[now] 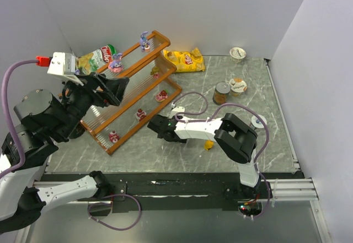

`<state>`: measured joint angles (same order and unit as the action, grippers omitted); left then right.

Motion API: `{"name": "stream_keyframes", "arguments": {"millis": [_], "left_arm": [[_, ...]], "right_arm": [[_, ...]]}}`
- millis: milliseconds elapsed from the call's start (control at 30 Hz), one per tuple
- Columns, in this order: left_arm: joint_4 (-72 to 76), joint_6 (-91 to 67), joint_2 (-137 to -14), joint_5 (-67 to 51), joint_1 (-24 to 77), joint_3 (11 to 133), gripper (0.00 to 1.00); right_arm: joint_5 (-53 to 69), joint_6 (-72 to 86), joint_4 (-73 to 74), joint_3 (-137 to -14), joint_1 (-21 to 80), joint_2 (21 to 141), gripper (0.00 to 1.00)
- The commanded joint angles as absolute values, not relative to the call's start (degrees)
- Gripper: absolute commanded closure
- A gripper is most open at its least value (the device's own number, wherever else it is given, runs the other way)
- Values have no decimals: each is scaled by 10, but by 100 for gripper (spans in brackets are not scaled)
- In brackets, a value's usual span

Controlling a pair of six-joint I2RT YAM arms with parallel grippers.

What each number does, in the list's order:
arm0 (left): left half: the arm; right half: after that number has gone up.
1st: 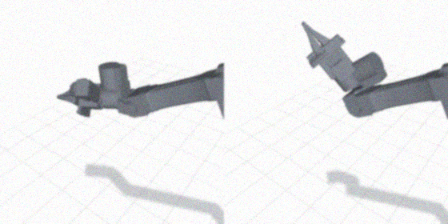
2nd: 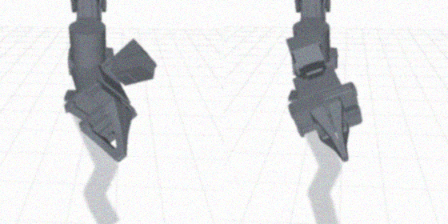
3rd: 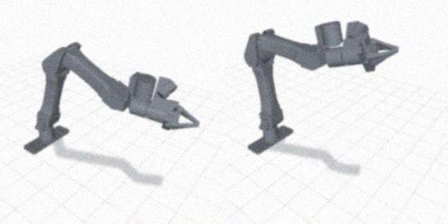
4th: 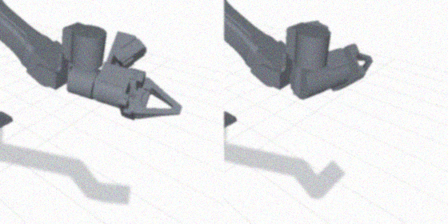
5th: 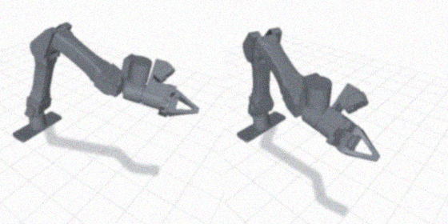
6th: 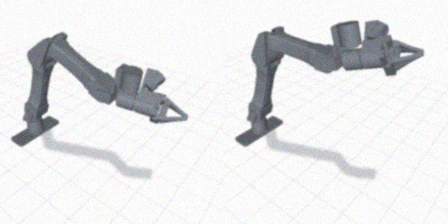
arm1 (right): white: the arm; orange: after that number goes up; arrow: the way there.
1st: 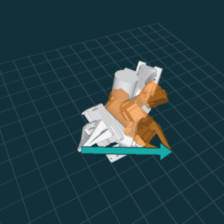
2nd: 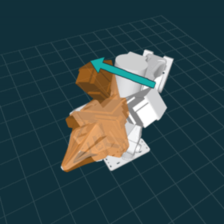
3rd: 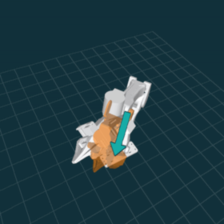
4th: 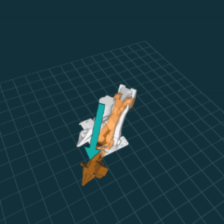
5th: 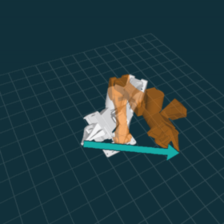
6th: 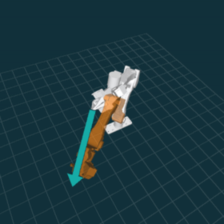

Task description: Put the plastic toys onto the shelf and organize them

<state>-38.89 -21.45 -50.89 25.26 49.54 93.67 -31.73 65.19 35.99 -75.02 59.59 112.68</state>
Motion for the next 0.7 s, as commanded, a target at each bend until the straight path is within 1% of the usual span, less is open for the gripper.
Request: {"name": "stream_keyframes", "arguments": {"millis": [0,67,200,500,667], "left_arm": [[-392,-204,-509,224,497,951,4],[-387,-204,-506,215,497,951,4],[-381,-204,-505,200,497,946,4],[-388,-196,-495,195,497,944,4],[-392,-192,-490,194,497,944,4]], "right_arm": [[-336,677,331,-721,575,1145,11],[-330,658,299,-717,566,1146,13],[-333,645,299,-745,564,1162,15],[-330,657,345,-806,556,1195,12],[-323,683,407,-855,546,1221,18]]}}
